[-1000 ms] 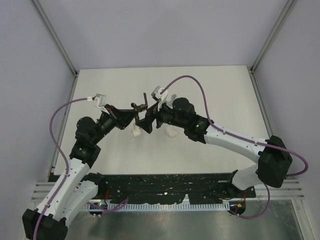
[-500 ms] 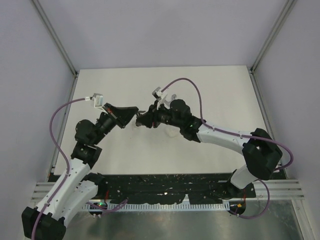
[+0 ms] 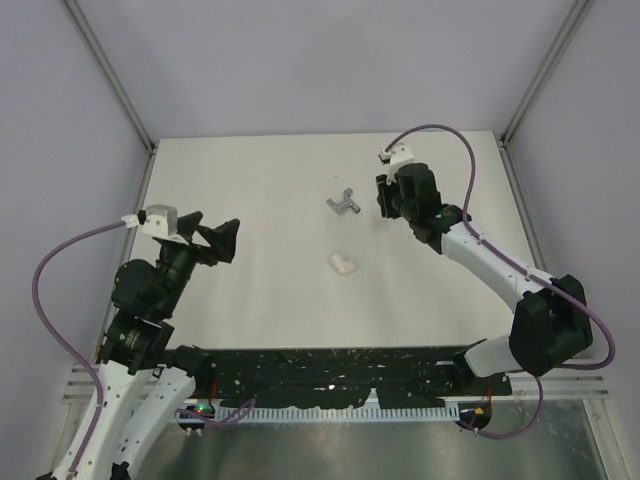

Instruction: Install the water faucets

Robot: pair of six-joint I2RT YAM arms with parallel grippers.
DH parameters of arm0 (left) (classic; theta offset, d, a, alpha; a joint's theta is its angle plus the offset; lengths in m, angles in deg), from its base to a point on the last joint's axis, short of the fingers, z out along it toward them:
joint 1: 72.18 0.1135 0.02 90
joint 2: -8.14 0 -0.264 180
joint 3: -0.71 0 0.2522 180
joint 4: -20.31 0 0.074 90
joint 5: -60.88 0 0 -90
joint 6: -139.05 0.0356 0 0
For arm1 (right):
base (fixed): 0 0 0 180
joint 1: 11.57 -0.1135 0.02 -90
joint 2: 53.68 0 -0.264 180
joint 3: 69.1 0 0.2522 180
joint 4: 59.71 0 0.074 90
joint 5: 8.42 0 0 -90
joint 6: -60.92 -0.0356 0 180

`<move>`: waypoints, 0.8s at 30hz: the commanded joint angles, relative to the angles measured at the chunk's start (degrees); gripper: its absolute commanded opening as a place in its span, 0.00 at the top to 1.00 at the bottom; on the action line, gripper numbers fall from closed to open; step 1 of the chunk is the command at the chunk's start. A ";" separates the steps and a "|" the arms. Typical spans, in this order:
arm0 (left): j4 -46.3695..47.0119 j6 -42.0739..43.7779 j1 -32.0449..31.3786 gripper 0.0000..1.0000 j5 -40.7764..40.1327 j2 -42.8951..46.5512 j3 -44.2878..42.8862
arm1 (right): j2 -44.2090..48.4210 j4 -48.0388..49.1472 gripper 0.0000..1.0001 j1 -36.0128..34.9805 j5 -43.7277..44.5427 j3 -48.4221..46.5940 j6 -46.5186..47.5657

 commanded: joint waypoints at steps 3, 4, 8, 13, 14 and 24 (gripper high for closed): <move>-15.08 13.05 -0.09 0.07 -24.25 -0.05 0.53 | -6.77 -6.81 0.95 10.85 24.45 -5.83 15.28; -15.08 13.23 -0.01 0.05 -25.49 0.04 1.23 | -10.01 -6.37 0.95 11.82 25.70 -6.63 16.17; -13.68 13.41 -0.01 0.02 -27.70 0.57 3.69 | -20.99 -5.23 0.95 15.96 31.95 -13.73 18.90; -13.50 13.93 -0.09 0.00 -30.94 0.92 4.14 | -34.27 -7.24 0.86 17.28 38.90 -22.44 20.40; -13.41 14.02 -0.09 0.00 -31.73 1.09 4.22 | -35.78 -8.21 0.83 17.37 38.55 -24.98 20.13; -12.18 14.37 -0.09 0.00 -33.33 2.76 5.10 | -35.72 -17.44 0.01 17.37 25.56 -29.32 10.39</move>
